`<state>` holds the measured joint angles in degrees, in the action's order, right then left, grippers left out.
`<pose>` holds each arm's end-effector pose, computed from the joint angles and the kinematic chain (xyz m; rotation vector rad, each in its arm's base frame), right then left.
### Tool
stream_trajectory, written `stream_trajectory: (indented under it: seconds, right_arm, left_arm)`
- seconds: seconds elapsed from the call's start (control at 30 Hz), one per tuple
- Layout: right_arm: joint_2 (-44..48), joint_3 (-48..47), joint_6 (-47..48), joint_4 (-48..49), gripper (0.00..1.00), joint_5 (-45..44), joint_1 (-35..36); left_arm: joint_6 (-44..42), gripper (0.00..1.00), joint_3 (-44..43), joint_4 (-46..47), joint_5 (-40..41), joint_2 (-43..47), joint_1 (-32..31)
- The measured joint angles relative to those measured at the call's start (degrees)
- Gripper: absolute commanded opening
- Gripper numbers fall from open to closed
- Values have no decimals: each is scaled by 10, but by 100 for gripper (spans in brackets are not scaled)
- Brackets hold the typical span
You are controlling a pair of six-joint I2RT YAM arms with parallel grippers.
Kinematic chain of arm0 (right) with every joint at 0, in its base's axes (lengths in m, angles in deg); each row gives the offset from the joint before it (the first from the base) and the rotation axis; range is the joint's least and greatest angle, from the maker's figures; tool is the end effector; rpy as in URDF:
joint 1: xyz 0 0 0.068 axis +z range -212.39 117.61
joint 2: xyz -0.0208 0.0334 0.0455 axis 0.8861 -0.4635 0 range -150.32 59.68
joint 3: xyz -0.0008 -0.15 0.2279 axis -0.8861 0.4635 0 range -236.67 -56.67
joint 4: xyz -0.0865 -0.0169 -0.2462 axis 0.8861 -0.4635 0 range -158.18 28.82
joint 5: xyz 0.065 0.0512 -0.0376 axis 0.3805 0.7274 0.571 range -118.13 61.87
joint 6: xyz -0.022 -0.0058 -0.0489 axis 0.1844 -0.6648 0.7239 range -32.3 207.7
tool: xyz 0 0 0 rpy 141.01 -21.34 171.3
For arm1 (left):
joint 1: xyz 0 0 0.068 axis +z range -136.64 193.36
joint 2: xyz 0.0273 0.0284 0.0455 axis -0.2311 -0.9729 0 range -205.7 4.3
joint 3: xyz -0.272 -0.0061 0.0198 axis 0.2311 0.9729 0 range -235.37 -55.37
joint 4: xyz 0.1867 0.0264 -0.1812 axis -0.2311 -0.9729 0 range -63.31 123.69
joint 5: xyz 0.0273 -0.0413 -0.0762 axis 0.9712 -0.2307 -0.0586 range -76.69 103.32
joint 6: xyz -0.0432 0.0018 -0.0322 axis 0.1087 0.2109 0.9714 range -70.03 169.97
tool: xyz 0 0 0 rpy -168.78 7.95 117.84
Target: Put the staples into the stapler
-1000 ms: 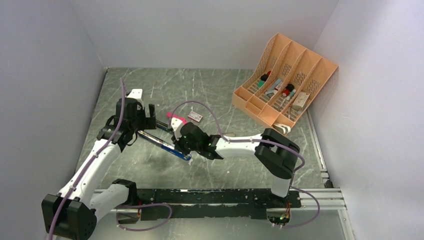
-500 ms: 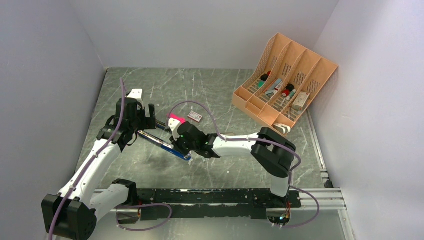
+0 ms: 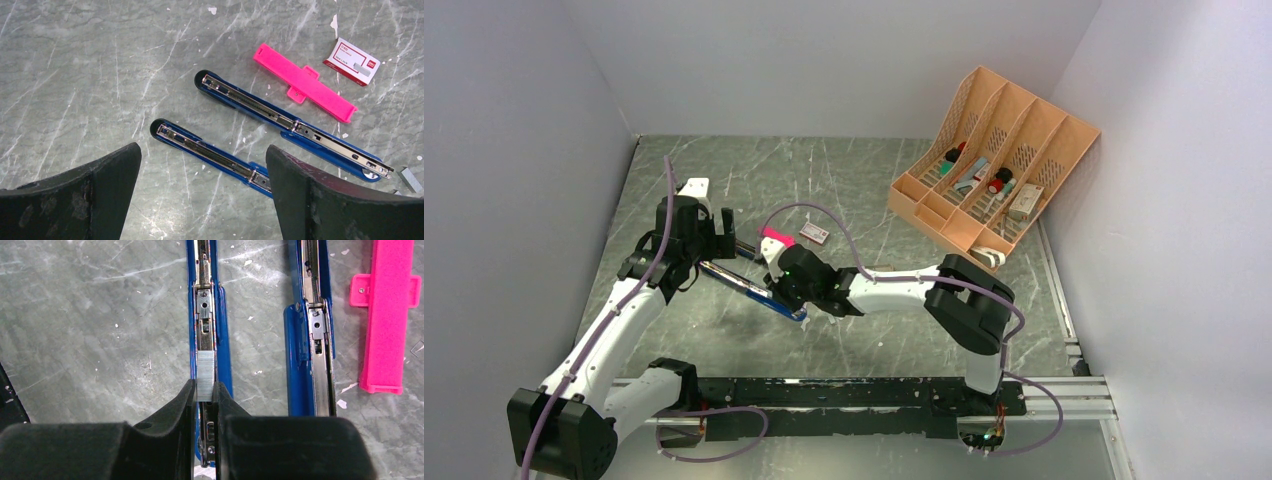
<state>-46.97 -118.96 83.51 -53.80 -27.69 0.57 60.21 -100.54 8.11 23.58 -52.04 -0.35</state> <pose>0.1817 0.3566 0.1720 -1.1303 1.9985 0.6406 0.2085 -0.0443 0.2794 -0.0323 2.2003 -0.0355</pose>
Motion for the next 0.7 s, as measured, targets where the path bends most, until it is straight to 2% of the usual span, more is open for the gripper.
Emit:
stream_trajectory:
  seconds: [0.7]
  right_arm:
    - [-12,-36,0,-48,0,1,-1]
  left_arm:
    - [-2,98,0,0,0,0,0]
